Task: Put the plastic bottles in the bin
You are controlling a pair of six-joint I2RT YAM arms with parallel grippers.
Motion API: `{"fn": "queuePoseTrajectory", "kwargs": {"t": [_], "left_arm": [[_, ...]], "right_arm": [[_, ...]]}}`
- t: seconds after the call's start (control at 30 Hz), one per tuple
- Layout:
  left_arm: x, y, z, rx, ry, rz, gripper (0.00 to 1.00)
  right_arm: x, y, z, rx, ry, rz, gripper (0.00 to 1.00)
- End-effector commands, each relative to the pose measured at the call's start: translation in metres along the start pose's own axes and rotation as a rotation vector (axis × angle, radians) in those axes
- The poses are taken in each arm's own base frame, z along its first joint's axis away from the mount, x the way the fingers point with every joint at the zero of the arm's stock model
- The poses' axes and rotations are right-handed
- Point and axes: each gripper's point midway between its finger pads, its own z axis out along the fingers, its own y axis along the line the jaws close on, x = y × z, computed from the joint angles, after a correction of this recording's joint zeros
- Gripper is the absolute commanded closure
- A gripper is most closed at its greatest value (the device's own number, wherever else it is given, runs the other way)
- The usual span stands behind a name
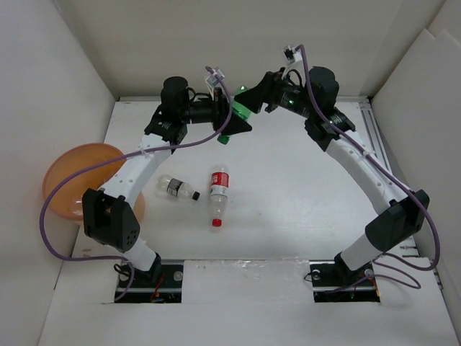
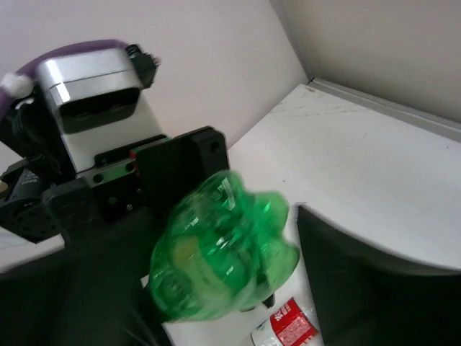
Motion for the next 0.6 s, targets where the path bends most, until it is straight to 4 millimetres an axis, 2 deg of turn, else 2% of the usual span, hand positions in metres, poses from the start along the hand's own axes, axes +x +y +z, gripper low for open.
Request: {"fn": "queuePoseTrajectory", "kwargs": {"t": [0.0, 0.03, 0.07, 0.1, 0.13, 0.17, 0.2, 0.23, 0.27, 0.3, 0.33, 0.37, 0.4, 0.43, 0.47, 0.5, 0.53, 0.57], "left_arm": [[-0.048, -0.015, -0.008, -0.095, -0.100, 0.111, 1.00], [-0.055, -0.008, -0.011, -0.161, -0.118, 0.103, 1.00], [-0.063, 0.007, -0.023, -0.291, -0.144, 0.072, 1.00], [-0.086, -0.001, -0.034, -0.349, -0.193, 0.108, 1.00], [-0.098, 0.003, -0.046, -0.426, -0.229, 0.105, 1.00], [-0.108, 0.016, -0.069, -0.581, -0.278, 0.069, 1.00], [-0.119, 0.028, -0.092, -0.682, -0.320, 0.046, 1.00], [-0.138, 0.022, -0.116, -0.753, -0.387, 0.051, 1.00], [-0.136, 0.028, -0.139, -0.840, -0.409, -0.027, 1.00], [-0.146, 0.045, -0.193, -1.013, -0.505, -0.073, 1.00], [-0.149, 0.048, -0.225, -1.094, -0.556, -0.121, 1.00], [-0.141, 0.057, -0.254, -1.162, -0.577, -0.190, 1.00], [-0.128, 0.058, -0.277, -1.189, -0.578, -0.274, 1.00], [-0.116, 0.063, -0.332, -1.295, -0.638, -0.321, 1.00], [-0.109, 0.050, -0.351, -1.310, -0.676, -0.332, 1.00], [-0.099, 0.047, -0.374, -1.358, -0.709, -0.352, 1.00], [-0.085, 0.041, -0.414, -1.450, -0.782, -0.384, 1.00], [-0.064, 0.044, -0.427, -1.526, -0.793, -0.433, 1.00]], "right_arm": [[-0.025, 0.030, -0.011, -0.069, -0.091, -0.023, 0.00], [-0.030, 0.026, -0.019, -0.054, -0.104, -0.027, 0.00], [-0.031, 0.020, -0.023, -0.040, -0.107, -0.026, 0.00], [-0.027, 0.002, -0.029, 0.001, -0.103, -0.016, 0.00], [-0.029, -0.004, -0.036, 0.027, -0.115, -0.016, 0.00], [-0.026, -0.013, -0.042, 0.049, -0.115, -0.011, 0.00], [-0.028, -0.029, -0.049, 0.097, -0.126, -0.014, 0.00], [-0.015, -0.043, -0.053, 0.132, -0.111, 0.005, 0.00], [-0.012, -0.049, -0.058, 0.148, -0.108, 0.002, 0.00], [-0.006, -0.050, -0.061, 0.156, -0.093, 0.013, 0.00], [0.007, -0.063, -0.063, 0.185, -0.063, 0.012, 0.00], [0.012, -0.068, -0.064, 0.199, -0.057, 0.008, 0.00], [0.020, -0.072, -0.065, 0.209, -0.036, 0.014, 0.00], [0.024, -0.076, -0.065, 0.222, -0.030, 0.003, 0.00], [0.035, -0.077, -0.064, 0.223, -0.004, 0.018, 0.00], [0.034, -0.080, -0.064, 0.236, -0.008, 0.002, 0.00], [0.041, -0.080, -0.063, 0.239, 0.002, 0.008, 0.00], [0.046, -0.076, -0.061, 0.231, 0.019, -0.008, 0.00]]}}
